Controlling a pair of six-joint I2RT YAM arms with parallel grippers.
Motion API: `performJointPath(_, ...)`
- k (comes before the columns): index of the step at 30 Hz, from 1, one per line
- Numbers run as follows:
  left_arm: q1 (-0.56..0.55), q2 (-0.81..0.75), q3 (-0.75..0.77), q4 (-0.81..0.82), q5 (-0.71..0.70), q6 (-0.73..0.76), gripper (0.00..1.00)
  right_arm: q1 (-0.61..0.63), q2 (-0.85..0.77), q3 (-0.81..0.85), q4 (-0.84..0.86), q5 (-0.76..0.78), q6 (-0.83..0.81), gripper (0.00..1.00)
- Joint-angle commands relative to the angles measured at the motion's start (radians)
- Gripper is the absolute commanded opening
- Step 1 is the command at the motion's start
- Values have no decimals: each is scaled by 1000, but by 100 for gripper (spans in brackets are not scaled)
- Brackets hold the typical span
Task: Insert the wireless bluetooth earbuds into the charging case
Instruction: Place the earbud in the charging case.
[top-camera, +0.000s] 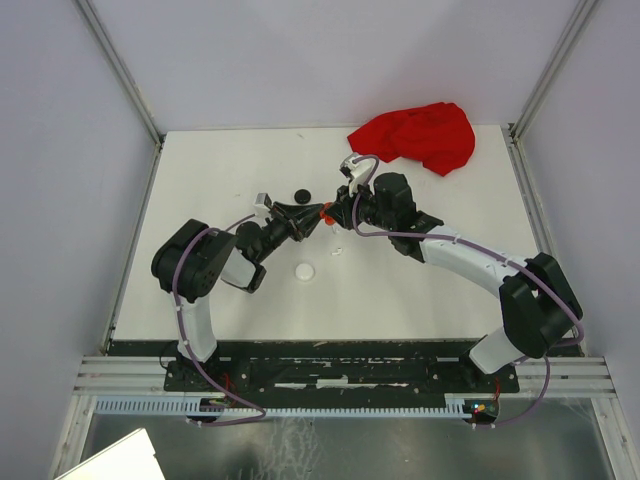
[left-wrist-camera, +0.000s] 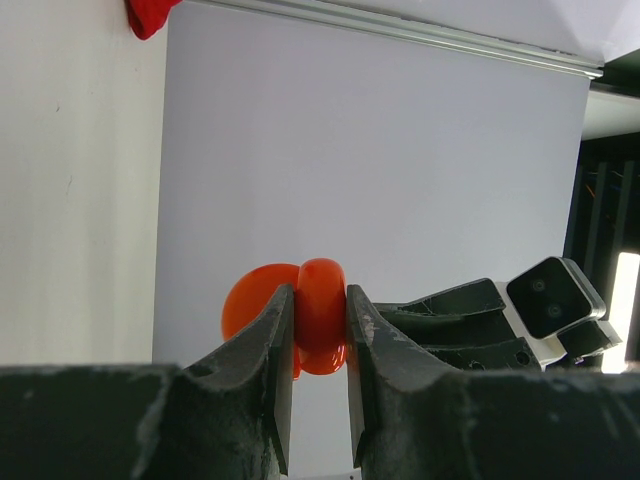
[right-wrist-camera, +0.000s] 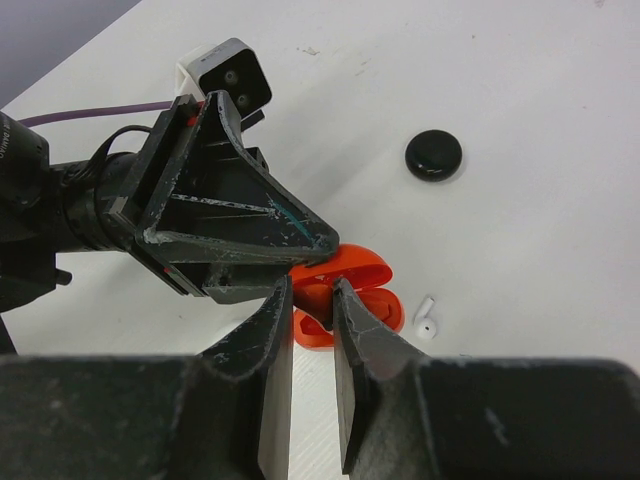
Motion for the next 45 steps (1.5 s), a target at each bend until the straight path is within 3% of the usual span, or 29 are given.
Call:
performJointPath(1, -3, -44, 3, 199, 19, -37, 3, 0, 3, 0, 35, 21, -20, 7)
performJointPath(11, -4, -45, 6, 197, 15, -37, 3, 0, 9, -4, 23, 22, -23, 10)
performJointPath(29, -4, -35, 10, 187, 6, -34, 3, -1, -79, -33, 61, 46, -3, 54)
performJointPath(31, -3, -33, 8, 182, -1, -35, 3, 0, -116, -55, 86, 102, 6, 60)
performJointPath(35, -2, -38, 3, 155, -27, -40, 3, -1, -185, -107, 98, 262, 6, 96)
performJointPath(36, -2, -43, 2, 142, -36, -42, 3, -2, -191, -114, 84, 300, 4, 100)
performJointPath(41, -4, -117, -10, -43, -119, -52, 3, -1, -131, -33, -148, 490, -19, 100)
performJointPath(45, -5, -245, 2, -326, -199, -5, 3, 17, -78, -75, -133, 634, -61, 100)
